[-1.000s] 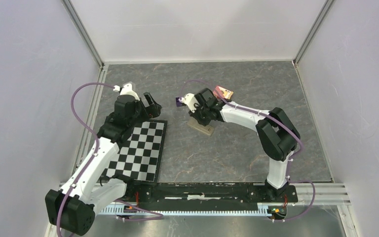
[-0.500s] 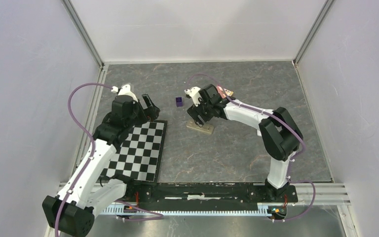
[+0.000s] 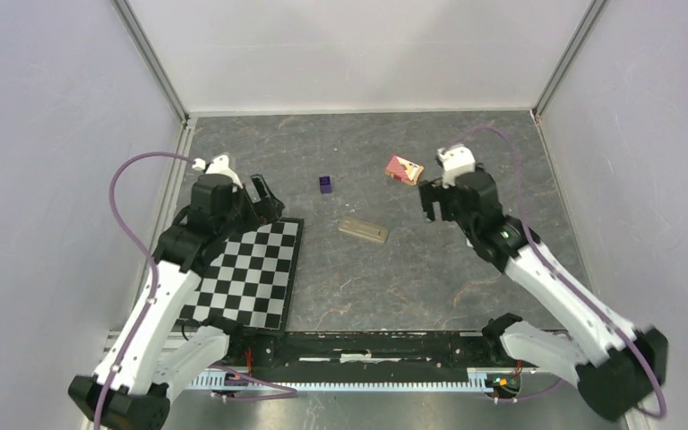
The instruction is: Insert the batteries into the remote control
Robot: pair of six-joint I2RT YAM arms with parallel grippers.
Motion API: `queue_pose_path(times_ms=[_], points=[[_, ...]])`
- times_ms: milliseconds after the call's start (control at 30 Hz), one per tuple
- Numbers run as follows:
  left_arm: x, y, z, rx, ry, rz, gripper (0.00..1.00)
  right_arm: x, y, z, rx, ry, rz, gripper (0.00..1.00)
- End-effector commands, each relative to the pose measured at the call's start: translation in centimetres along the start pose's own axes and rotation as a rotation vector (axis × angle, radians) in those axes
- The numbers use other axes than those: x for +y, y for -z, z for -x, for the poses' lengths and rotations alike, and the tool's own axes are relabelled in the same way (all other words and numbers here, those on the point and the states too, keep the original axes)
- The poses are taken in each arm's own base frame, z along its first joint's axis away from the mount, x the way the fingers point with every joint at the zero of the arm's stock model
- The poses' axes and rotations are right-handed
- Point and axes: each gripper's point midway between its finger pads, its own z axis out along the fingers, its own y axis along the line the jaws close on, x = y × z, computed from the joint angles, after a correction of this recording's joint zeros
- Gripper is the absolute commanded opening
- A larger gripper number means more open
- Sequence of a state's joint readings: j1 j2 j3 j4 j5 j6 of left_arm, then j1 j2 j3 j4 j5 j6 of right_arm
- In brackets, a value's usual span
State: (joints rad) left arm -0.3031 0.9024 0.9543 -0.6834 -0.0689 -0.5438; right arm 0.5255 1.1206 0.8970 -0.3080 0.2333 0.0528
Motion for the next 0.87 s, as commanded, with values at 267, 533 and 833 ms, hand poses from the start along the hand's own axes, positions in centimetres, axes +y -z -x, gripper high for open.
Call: queue_pose_path(times_ms=[267, 533, 833], points=[[0.0, 10.7, 4.4, -0.245, -0.076, -0.056, 1.0, -13.1, 17.0, 4.0, -0.402, -0.156, -0.575, 0.98], [1.7, 16.2, 4.9, -0.335, -0.059, -0.022, 1.0, -16.5, 24.2, 3.1, -0.53, -0.322, -0.712, 0.98], [1.9, 18.5, 5.0, -0.389, -0.064, -0.048, 1.0, -17.4, 27.1, 2.6, -0.617, -0.424, -0.728, 0.98]])
